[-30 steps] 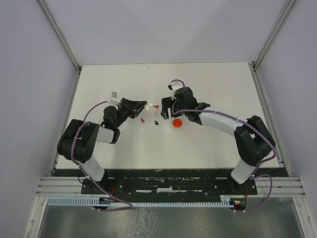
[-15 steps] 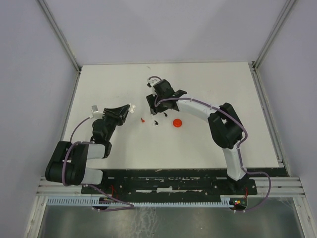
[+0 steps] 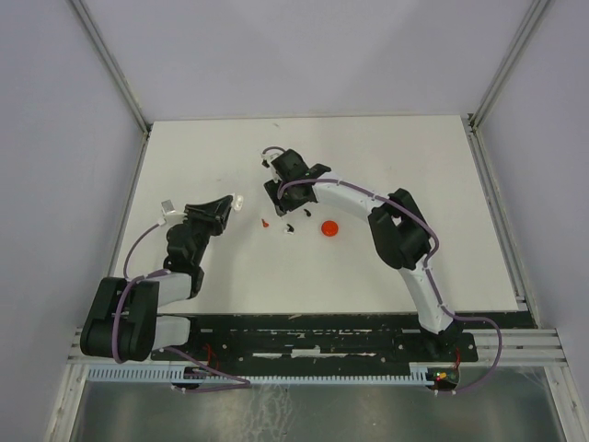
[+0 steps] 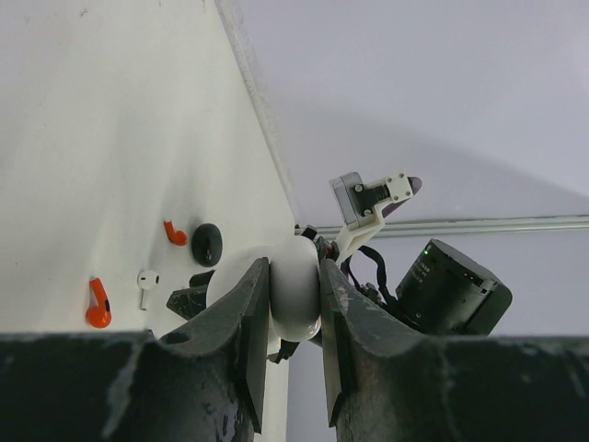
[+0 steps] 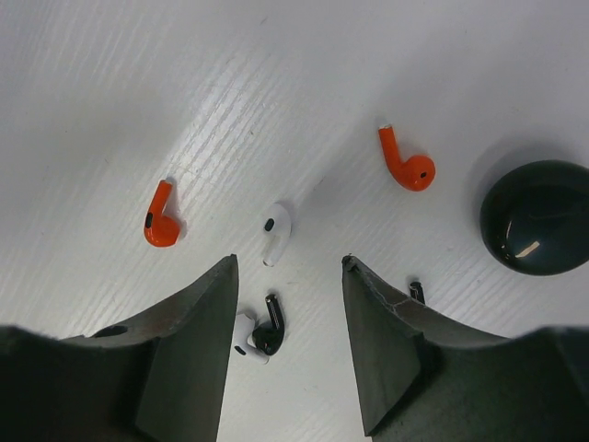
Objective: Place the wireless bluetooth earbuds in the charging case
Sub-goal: Pick up the earbud from the center of the board.
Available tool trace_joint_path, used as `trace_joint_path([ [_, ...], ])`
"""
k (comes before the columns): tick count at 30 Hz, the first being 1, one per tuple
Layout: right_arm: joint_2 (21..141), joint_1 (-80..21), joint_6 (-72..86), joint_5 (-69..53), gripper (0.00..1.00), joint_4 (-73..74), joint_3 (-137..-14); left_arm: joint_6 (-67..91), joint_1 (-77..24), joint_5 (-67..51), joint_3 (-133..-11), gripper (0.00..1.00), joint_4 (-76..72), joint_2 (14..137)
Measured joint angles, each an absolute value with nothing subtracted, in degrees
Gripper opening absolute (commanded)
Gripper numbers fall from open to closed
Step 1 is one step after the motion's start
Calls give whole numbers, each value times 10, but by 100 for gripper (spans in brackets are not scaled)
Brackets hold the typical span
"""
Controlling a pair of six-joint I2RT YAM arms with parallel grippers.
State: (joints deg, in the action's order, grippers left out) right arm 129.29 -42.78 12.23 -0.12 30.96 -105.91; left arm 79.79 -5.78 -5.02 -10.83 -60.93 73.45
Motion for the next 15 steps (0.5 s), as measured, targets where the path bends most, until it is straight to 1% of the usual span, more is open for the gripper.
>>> trace_joint_path([
  [9, 1305, -428, 118, 0, 56, 320, -1069, 798, -56, -50, -108, 3, -600, 735],
  [15, 1314, -428, 117, 0, 53, 323, -1081, 798, -54, -51, -108, 3, -601, 735],
])
